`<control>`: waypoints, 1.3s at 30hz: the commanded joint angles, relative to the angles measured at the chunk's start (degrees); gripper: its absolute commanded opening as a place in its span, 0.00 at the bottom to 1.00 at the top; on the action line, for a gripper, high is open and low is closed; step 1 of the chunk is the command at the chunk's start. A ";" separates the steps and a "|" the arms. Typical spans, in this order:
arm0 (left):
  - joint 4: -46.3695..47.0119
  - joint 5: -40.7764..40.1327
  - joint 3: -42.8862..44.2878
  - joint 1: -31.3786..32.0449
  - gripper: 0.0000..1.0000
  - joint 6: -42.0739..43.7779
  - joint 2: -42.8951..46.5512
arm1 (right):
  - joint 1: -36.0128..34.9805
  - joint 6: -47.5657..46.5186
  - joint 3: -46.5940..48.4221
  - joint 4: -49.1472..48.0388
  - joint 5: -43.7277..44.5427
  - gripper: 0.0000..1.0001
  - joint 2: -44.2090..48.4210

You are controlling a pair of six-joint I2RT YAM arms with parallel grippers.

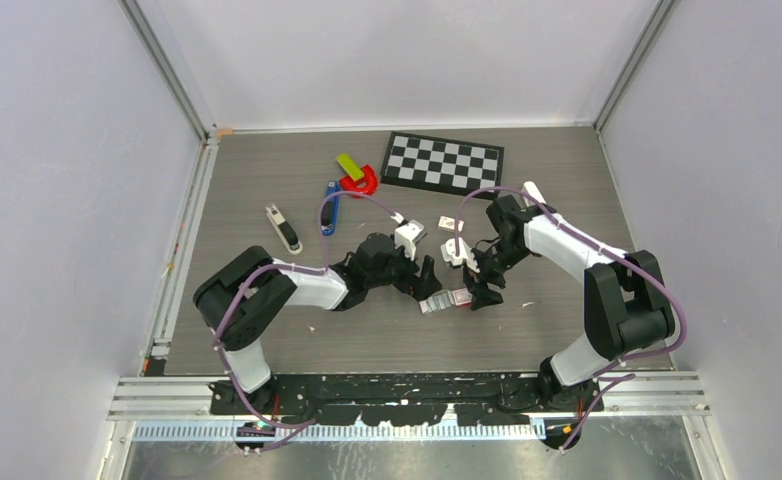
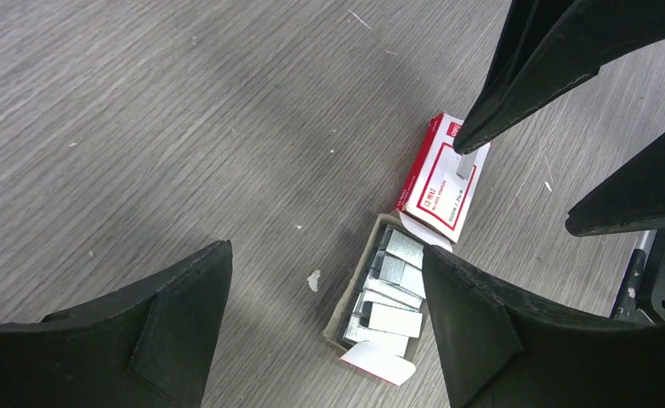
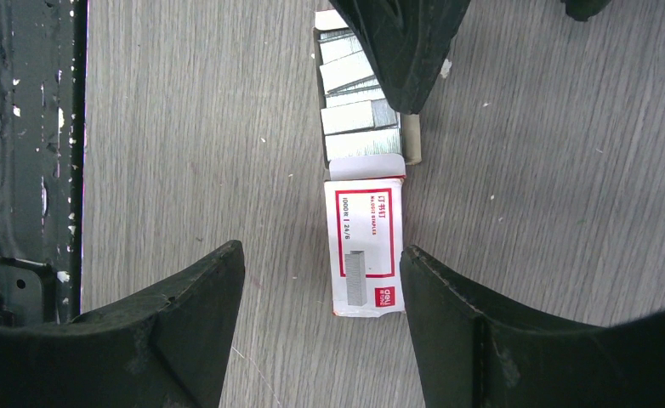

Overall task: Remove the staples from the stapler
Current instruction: Close the staple box at the center of the board.

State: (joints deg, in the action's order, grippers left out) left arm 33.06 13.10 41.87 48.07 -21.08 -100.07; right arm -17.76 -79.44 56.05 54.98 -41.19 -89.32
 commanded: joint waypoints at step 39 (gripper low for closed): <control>-15.04 -4.96 8.69 4.46 0.74 7.17 -4.12 | 0.45 -1.70 2.21 1.53 -2.14 0.72 -0.54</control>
State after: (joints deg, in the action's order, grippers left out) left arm 20.23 9.02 49.06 52.12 -15.33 -103.31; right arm -17.74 -79.88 56.16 55.57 -41.50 -89.67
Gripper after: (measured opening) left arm 0.748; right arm 0.717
